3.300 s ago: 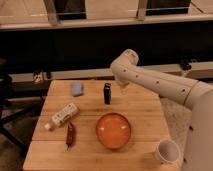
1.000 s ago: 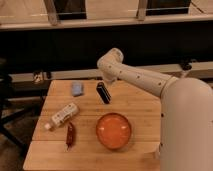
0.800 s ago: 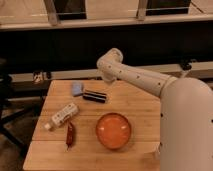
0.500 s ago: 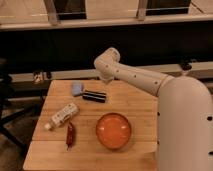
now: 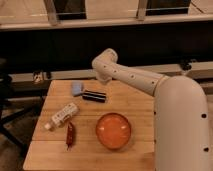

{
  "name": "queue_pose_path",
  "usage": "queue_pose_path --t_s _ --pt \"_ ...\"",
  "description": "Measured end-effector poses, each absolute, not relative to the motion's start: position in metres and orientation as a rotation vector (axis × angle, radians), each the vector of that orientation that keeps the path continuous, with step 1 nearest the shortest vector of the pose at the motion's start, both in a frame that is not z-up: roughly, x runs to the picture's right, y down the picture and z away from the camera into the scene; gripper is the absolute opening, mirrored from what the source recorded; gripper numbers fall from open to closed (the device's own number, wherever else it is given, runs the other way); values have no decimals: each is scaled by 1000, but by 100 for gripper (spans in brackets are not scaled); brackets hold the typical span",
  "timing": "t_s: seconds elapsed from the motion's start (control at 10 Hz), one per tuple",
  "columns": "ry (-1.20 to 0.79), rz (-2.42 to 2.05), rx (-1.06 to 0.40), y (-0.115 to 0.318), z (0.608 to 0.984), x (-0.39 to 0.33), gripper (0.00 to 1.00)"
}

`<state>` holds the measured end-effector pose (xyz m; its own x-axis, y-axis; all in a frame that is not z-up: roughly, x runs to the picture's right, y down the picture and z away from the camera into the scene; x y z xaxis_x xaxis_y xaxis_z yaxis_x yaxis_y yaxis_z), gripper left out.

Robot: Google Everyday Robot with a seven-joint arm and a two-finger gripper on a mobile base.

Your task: Knock the eraser over

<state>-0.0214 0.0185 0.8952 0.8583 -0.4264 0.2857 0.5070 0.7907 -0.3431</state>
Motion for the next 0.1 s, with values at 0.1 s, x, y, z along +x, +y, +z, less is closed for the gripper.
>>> queue_pose_path --t_s 0.1 --pt "-200 -510 -425 19 896 -25 0"
